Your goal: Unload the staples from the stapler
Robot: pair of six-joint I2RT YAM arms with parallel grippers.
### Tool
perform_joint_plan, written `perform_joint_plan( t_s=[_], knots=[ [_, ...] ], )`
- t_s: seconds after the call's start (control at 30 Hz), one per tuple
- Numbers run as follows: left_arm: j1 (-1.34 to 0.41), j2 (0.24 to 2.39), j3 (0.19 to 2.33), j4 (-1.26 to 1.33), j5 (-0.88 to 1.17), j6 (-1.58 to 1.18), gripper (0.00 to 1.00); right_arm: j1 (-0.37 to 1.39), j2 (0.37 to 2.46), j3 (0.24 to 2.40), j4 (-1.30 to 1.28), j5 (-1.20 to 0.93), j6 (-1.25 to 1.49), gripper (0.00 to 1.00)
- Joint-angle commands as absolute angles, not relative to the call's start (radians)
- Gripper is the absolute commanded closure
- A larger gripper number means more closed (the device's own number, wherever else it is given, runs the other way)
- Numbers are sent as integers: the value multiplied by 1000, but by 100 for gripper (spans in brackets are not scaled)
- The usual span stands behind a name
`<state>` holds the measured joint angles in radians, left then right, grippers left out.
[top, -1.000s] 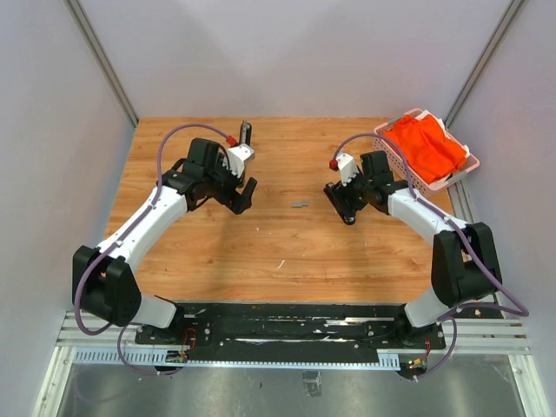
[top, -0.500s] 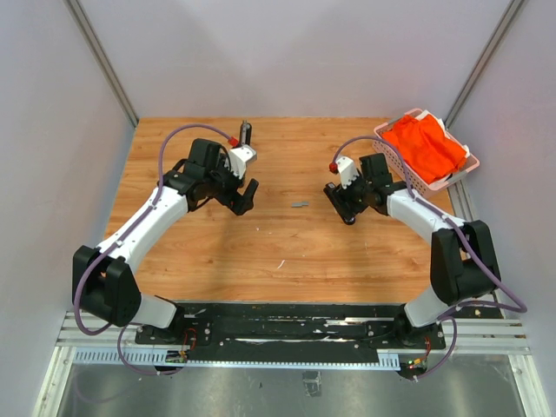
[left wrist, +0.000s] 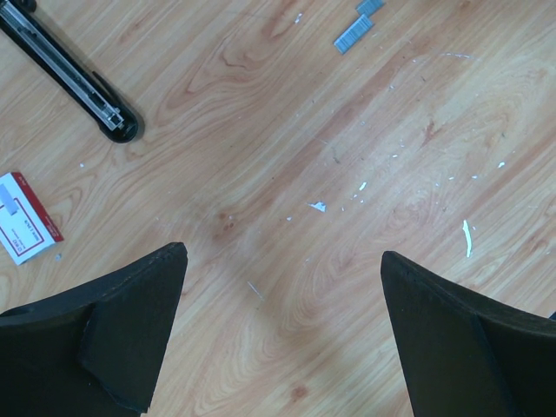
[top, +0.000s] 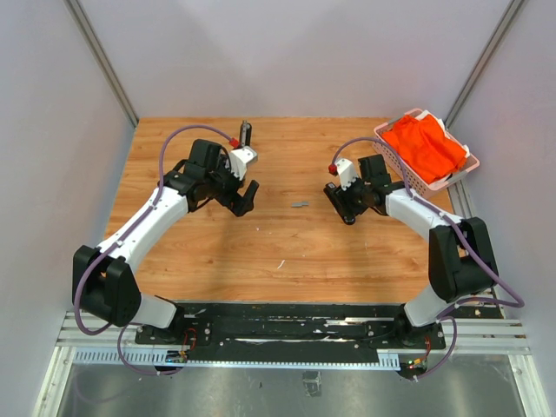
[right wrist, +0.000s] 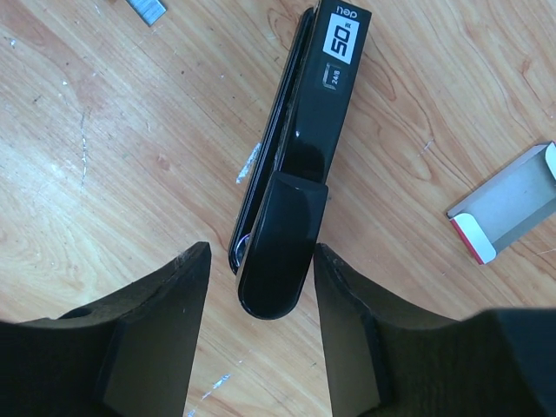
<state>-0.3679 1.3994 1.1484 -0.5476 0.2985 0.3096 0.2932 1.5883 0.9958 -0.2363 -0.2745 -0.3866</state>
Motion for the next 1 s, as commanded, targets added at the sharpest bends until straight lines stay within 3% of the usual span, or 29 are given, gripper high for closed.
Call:
perform_joint_plan(
  t_s=[0.0,0.17,0.6,0.97],
  knots=[
    [-371,1389,1142,-551,341,333,2,306,1603,1006,-259,-260,-393,49],
    [-370,1391,1144,-561,358,343,2,305,1606,1009,-260,-241,-400,53],
    [-372,1392,1145,-568,368,352,2,363,1655,1026,-234,-112,-424,51],
    [-372,1396,1144,-568,375,350,2,374,1637,1031,-193,-95,-430,70]
  ],
)
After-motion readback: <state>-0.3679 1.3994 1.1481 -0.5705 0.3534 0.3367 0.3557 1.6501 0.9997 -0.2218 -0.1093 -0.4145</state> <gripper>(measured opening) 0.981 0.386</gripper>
